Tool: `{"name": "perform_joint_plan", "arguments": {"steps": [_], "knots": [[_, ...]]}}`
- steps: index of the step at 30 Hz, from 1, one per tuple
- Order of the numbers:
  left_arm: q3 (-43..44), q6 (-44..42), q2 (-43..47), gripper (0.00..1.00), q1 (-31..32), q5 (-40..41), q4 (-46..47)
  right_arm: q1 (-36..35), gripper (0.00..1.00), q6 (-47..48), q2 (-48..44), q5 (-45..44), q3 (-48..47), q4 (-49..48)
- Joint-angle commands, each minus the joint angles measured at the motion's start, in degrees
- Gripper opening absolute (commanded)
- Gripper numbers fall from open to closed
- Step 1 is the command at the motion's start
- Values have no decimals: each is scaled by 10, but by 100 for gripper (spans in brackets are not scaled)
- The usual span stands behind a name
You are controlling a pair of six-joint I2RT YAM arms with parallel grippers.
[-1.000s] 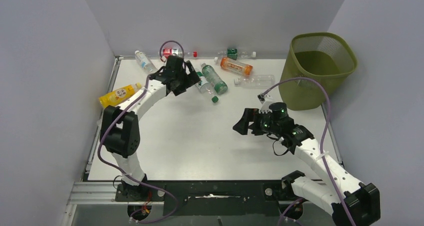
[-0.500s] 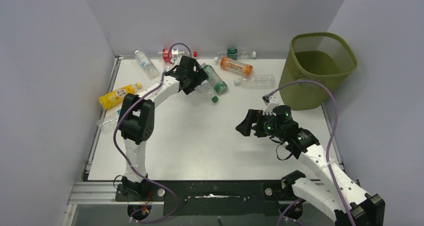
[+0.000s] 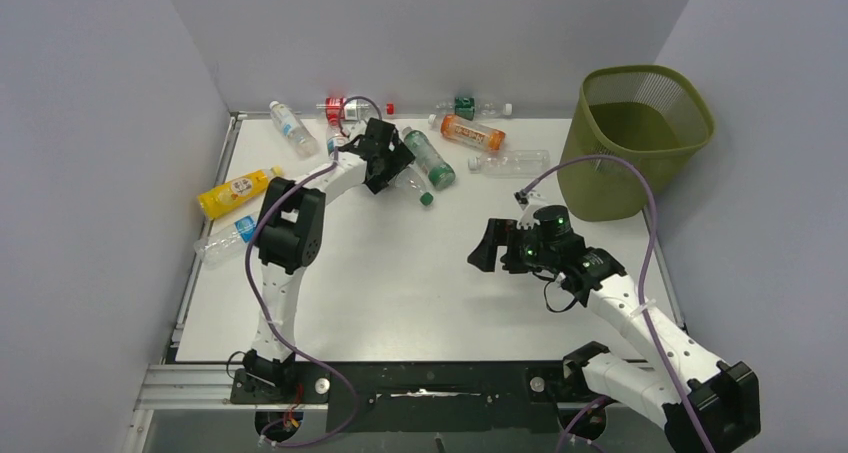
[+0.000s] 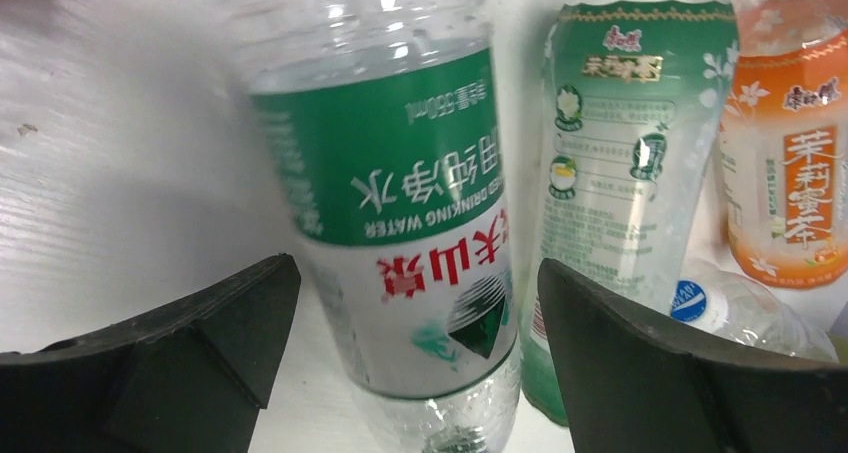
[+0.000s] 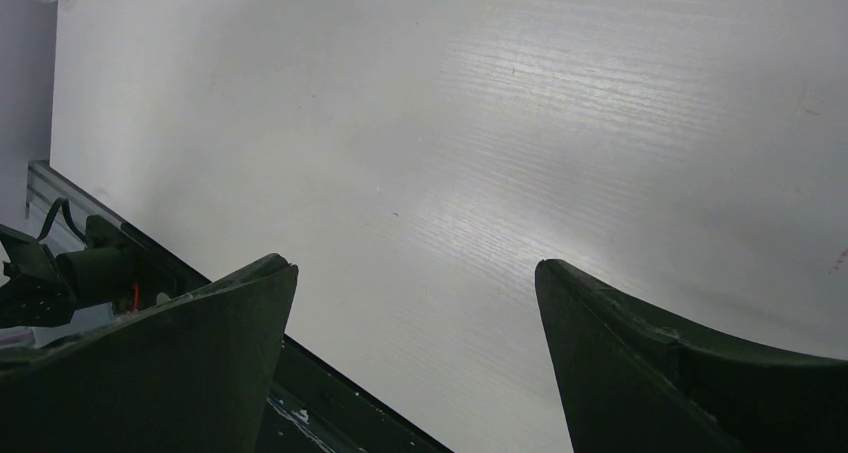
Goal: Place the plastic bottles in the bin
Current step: Pick up the plastic bottle at the center of the board.
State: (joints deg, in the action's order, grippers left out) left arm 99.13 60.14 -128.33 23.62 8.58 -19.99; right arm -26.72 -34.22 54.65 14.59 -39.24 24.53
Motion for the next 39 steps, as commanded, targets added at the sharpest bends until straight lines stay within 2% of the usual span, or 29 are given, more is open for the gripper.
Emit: {"name": "perform_joint_plan", "arguments": {"steps": [1,7,10,16,24,34,39], "knots": [[35,-4,-14,91,-11,12,11,-4,94,11,8,1,-33,-22],[3,-16,-2,77,-16,9,25,-5,94,12,26,3,-35,-27],[-44,-24,27,68,-17,4,48,-5,94,12,31,2,-32,-30],[-153,-38,97,59,-16,-24,84,-5,94,17,42,-3,-26,-34],[-249,-54,191,58,14,-67,115,-9,93,-2,36,12,-1,-57],[-255,-85,247,58,75,-90,78,-14,89,-29,-1,43,44,-97],[-252,-87,263,58,98,-92,70,-15,82,-28,-14,63,50,-109]]}}
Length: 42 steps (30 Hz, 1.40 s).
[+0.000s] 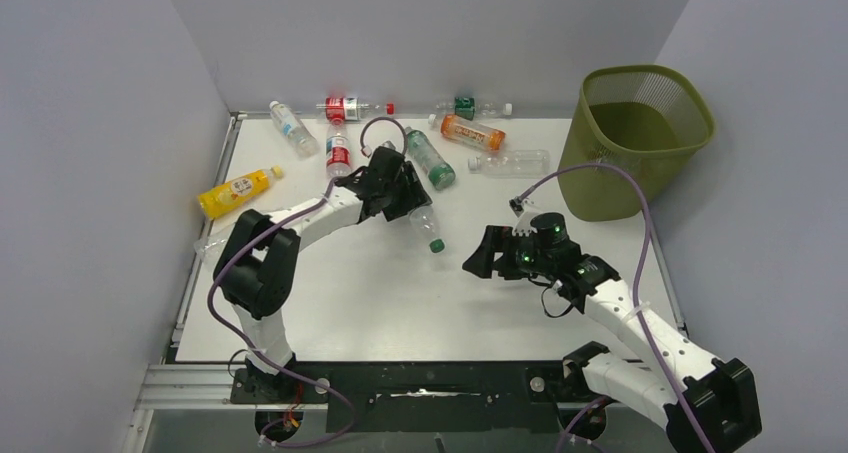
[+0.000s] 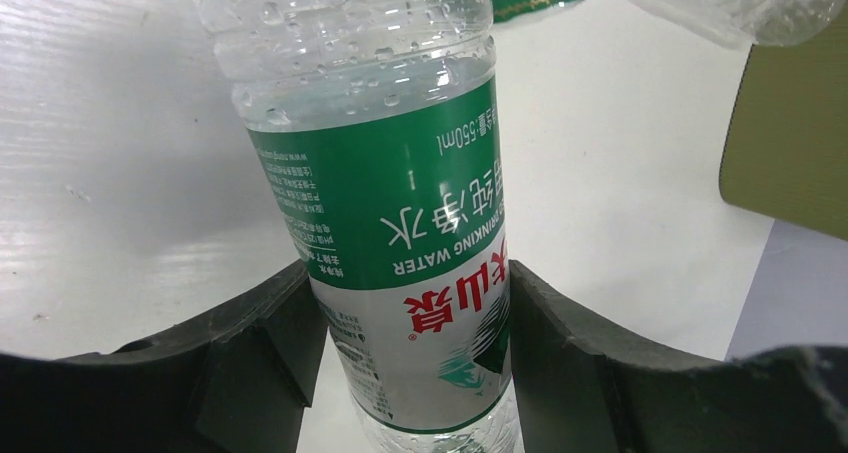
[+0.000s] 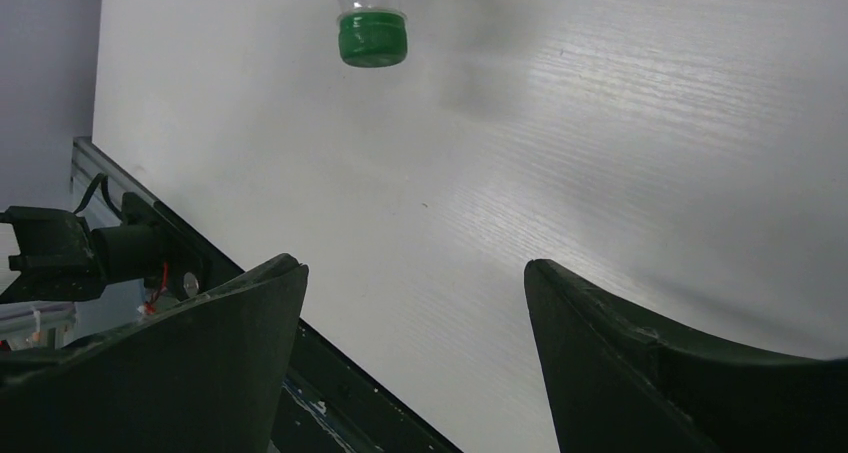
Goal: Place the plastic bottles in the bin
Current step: Pick up the plastic bottle at the center of the board.
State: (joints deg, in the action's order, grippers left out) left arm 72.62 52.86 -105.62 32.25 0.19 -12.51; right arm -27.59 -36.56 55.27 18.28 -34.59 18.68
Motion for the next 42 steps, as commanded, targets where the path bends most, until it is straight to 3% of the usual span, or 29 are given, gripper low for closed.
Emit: {"name": "perform_joint_plan", "arguments": {"steps": [1,8,26,31,38,42], "knots": [[11,-13,38,59,16,-9,-4,-6,79,-6,-21,30,5,-55],[-9,3,43,59,33,-23,24,-9,71,-11,-30,41,8,-66],[-12,19,57,59,75,-17,35,-16,62,-10,-25,20,-27,-40],[-10,26,70,59,78,-24,41,-20,49,-16,-13,23,-22,-54],[-4,38,77,59,89,-37,54,-25,52,-18,8,20,-26,-66],[0,43,75,59,97,-42,60,-28,62,-16,20,20,-27,-71]]}}
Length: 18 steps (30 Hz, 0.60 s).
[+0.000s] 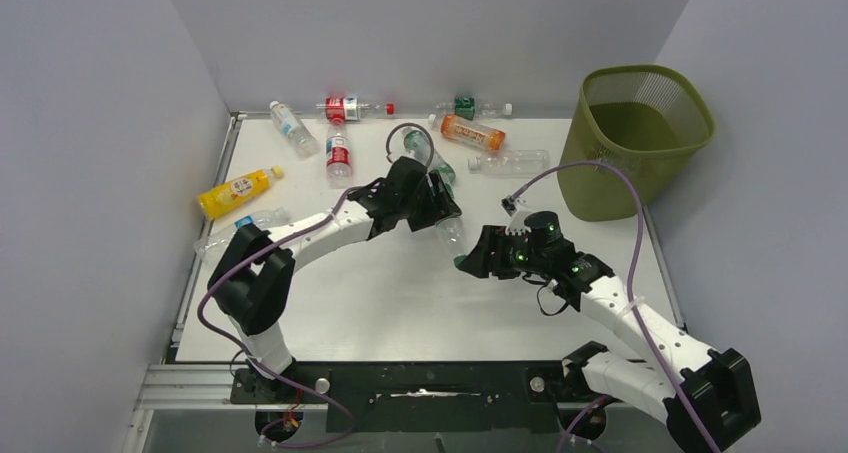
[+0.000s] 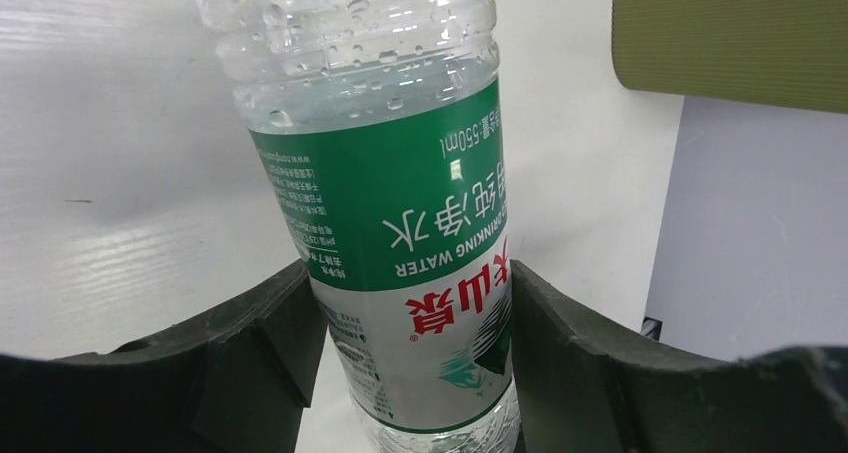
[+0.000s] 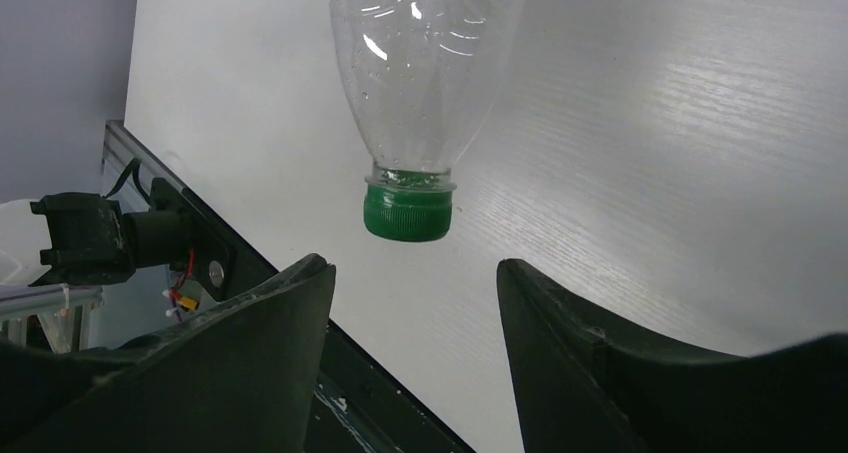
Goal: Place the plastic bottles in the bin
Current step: Pick up the plastic bottle at the center of the board.
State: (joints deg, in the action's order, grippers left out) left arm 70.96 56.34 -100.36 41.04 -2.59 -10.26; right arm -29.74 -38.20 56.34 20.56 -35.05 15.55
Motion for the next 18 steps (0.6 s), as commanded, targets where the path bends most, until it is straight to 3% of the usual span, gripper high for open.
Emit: {"name": "perform_joint_plan", "arguments": {"steps": [1,9,18], "knots": [[16,10,22,59,10,-16,39,-6,64,1,11,-3,-23,-42],[18,21,12,59,21,-29,55,-7,62,4,41,3,-24,-62],[30,21,-2,59,31,-39,60,-7,42,8,57,6,-27,-69]]}}
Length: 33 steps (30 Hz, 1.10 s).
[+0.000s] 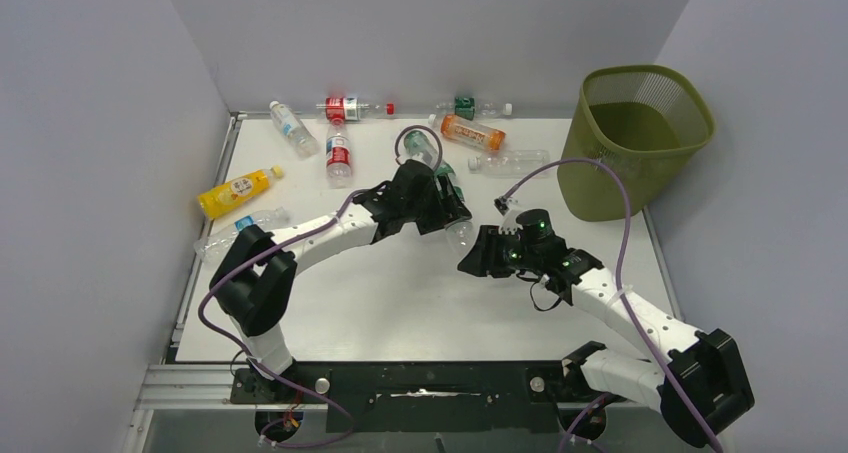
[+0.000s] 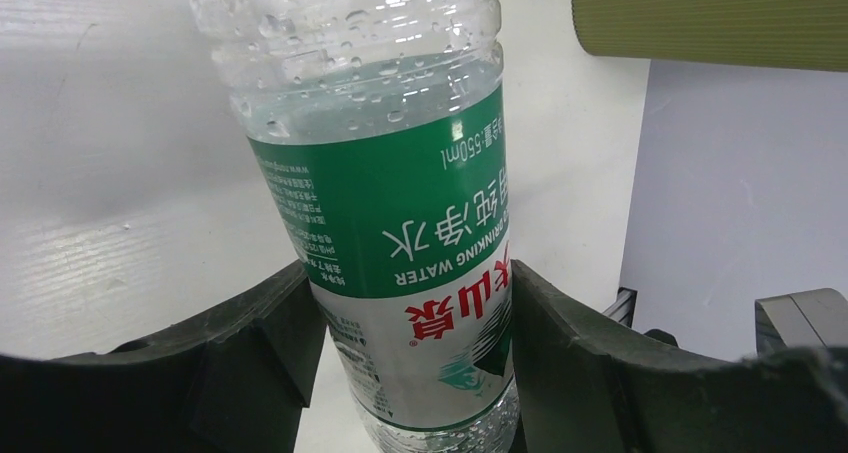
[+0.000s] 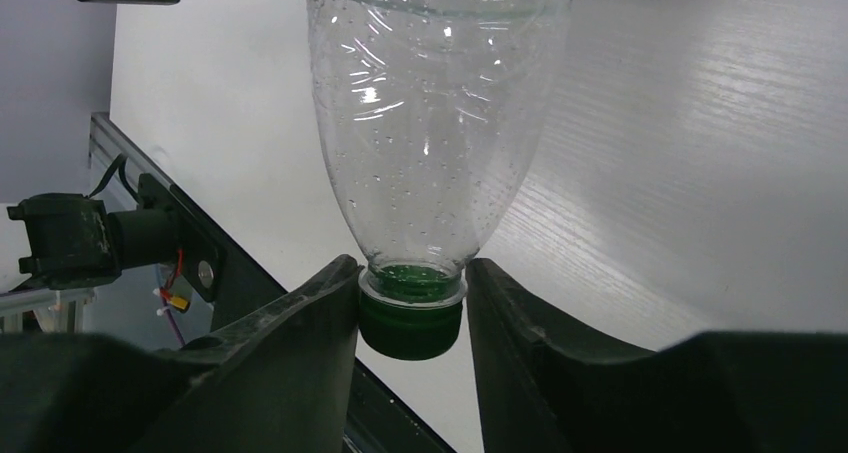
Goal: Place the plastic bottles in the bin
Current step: Pick up the plastic bottle at the center of the board.
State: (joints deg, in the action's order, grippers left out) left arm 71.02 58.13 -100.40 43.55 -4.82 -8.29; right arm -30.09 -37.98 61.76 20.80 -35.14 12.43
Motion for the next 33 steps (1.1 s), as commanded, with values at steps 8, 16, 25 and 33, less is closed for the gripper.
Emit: {"name": "perform_joint_plan", "arguments": {"steps": [8,16,25,33], "knots": [[39,-18,-6,68,5,-20,33,-3,25,11,-2,2,-36,-24],[61,-58,16,85,-11,-23,25,-3,22,13,-23,-18,-42,6],[68,-74,51,86,-48,-30,4,-3,22,14,-40,-36,-49,25],[66,-89,106,87,-100,-26,-21,4,22,50,-48,-78,-109,89]]}}
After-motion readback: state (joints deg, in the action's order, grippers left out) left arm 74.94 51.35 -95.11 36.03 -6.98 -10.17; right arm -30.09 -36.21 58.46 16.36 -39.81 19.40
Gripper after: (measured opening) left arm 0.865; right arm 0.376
